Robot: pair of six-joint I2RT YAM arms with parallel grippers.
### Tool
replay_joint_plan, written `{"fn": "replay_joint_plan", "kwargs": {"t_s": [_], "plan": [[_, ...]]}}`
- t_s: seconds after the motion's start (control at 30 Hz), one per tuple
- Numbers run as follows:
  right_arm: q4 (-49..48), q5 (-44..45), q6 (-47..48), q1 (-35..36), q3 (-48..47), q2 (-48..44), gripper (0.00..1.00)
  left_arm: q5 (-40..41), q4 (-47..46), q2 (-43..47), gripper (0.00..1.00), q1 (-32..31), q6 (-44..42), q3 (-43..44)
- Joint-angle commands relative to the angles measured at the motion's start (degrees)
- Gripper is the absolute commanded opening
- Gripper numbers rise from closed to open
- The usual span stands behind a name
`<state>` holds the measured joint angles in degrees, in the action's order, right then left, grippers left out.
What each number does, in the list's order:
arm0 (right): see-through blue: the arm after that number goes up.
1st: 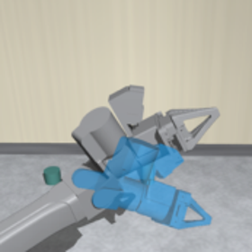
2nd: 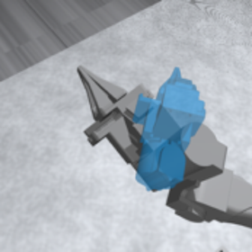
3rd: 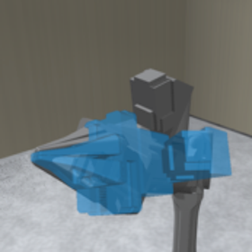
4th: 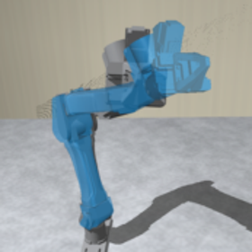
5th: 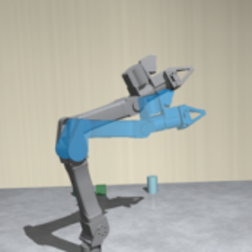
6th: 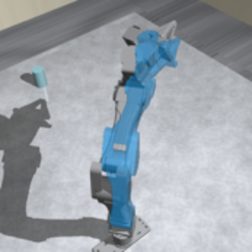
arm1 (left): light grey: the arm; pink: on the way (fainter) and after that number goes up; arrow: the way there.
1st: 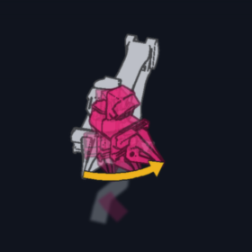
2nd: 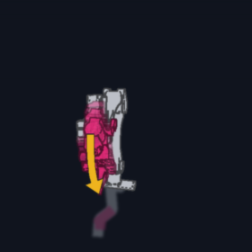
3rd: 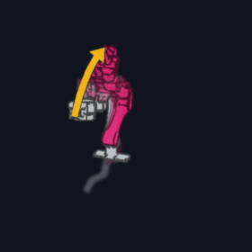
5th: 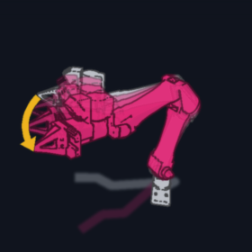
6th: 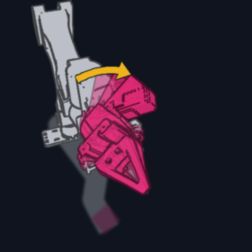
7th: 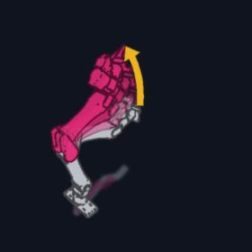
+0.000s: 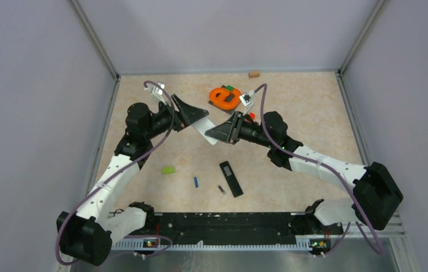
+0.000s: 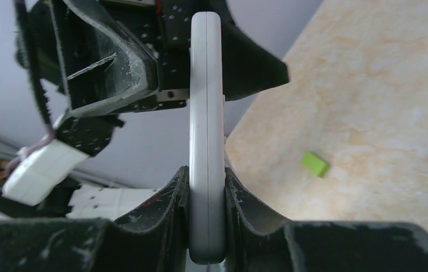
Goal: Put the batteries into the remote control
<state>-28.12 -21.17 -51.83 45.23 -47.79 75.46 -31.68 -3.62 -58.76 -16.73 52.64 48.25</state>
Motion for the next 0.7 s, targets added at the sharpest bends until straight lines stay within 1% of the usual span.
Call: {"fn": "replay_joint_plan", "kwargs": {"t_s": [0.0,0.1,0.2,0.3,0.43,0.53,0.57,0.67], "plan": [[-15.0,-9.5,-12.3,-0.1,-1.9,-0.2,0.02,-12.5,-18.7,-1.7,0.99,0.2,10.1,-1.9],[-20.6,-10.2,-17.0,-0.2,-0.9,0.6,0.02,-13.7,-24.4,-1.5,0.88,0.3,13.0,-3.3],[-22.2,-9.6,-18.3,-0.2,-0.6,0.9,0.03,-13.8,-26.6,-0.7,0.8,0.2,14.3,-4.1],[-23.1,-8.5,-19.0,-0.3,-0.3,1.3,0.03,-13.8,-27.3,0.3,0.78,0.2,14.7,-4.5],[-25.3,-6.5,-21.2,-0.5,0.3,2.2,0.03,-13.4,-28.2,1.9,0.81,0.2,14.9,-5.3],[-27.1,-5.7,-23.1,-0.8,0.9,3.4,0.03,-12.2,-28.1,3.2,0.81,0.2,14.4,-5.9],[-27.3,-5.9,-23.5,-0.8,0.8,4.0,0.03,-12.0,-27.8,3.5,0.8,0.2,14.3,-6.0],[-27.8,-6.5,-23.8,-0.8,0.9,5.4,0.03,-11.8,-27.8,3.4,0.69,0.2,14.8,-5.9]]}}
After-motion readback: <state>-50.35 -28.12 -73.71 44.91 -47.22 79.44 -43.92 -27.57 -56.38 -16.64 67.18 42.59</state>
